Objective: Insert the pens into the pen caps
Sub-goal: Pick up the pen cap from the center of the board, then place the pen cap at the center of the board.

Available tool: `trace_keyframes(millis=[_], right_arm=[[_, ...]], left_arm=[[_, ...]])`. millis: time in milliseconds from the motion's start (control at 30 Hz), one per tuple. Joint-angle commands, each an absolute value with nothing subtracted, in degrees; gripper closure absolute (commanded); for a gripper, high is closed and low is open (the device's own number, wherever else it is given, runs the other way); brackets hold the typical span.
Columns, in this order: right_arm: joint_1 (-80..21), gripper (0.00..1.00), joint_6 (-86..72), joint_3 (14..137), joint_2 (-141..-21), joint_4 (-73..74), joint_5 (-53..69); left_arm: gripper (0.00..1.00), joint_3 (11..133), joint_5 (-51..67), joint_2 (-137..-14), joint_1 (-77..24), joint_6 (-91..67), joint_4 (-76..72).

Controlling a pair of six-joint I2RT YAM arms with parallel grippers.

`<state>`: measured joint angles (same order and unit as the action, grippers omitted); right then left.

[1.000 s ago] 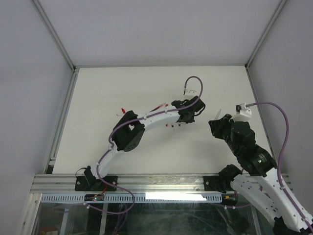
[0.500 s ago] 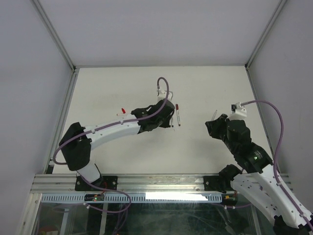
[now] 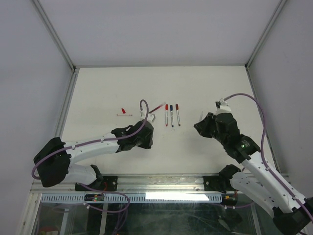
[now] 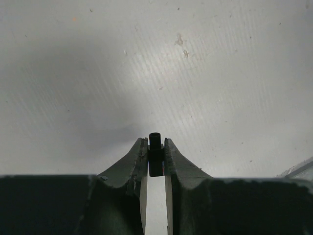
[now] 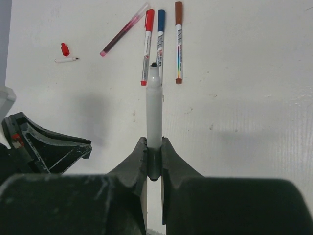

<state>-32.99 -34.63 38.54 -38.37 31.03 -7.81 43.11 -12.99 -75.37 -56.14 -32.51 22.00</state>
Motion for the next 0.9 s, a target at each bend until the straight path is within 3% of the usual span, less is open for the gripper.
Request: trace_keyframes(millis=[0, 467, 633, 867], right_arm=[[-33.0, 1.0, -34.7, 38.5, -38.8, 26.5, -4.4], [-33.0, 1.0, -36.2, 36.3, -37.4, 26.1, -5.4], [-33.0, 1.0, -36.2, 36.1, -37.7, 26.0, -5.4], [-33.0, 1.0, -36.1, 35.8, -38.1, 25.4, -4.9]], left_arm=[[0.92, 41.5, -9.5, -75.7, -55.9, -30.9, 14.2], [0.87, 47.7, -9.9, -86.9, -56.1, -21.3, 13.5], [0.77, 48.7, -10.4, -89.2, -56.1, -21.0, 14.5], [0.56, 51.0, -11.8, -90.1, -56.2, -23.1, 19.6]])
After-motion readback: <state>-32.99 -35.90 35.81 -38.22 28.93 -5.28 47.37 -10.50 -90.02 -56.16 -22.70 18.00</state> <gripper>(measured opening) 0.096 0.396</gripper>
